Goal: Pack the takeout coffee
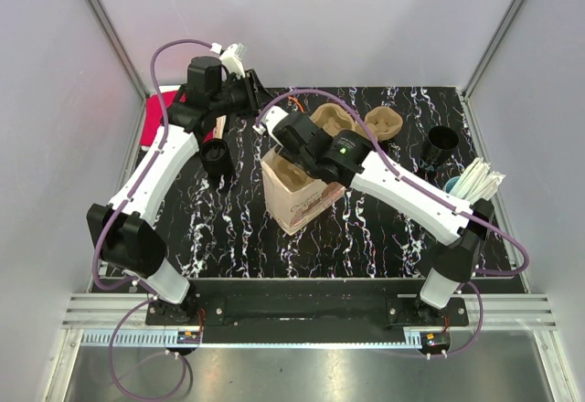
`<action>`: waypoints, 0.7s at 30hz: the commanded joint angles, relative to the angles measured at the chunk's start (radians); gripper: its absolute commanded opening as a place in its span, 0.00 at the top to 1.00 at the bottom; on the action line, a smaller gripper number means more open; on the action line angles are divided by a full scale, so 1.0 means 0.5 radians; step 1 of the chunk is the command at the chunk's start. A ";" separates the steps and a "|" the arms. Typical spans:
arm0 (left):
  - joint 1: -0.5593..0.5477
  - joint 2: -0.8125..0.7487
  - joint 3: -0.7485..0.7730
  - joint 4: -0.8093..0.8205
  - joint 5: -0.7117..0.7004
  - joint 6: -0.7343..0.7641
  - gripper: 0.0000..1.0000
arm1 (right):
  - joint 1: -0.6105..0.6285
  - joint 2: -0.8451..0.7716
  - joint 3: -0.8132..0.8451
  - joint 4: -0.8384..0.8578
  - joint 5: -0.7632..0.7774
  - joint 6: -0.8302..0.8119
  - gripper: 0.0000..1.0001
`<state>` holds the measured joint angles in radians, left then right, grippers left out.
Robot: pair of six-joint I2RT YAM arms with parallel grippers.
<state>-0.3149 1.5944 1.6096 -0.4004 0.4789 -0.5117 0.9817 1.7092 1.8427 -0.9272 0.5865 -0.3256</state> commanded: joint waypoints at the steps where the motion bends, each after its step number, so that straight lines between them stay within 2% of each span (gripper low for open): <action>1: -0.014 -0.016 0.082 0.055 -0.062 0.011 0.66 | 0.022 -0.034 -0.013 0.066 0.011 0.120 0.45; 10: -0.027 -0.035 0.082 0.040 -0.087 0.020 0.67 | 0.022 0.012 0.021 -0.011 -0.197 0.240 0.45; 21: -0.024 -0.053 0.073 0.037 -0.093 0.023 0.68 | 0.025 0.033 -0.025 -0.026 -0.299 0.286 0.45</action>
<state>-0.3237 1.5944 1.6096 -0.4107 0.4496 -0.5121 0.9829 1.7321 1.8355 -0.9424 0.4648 -0.2085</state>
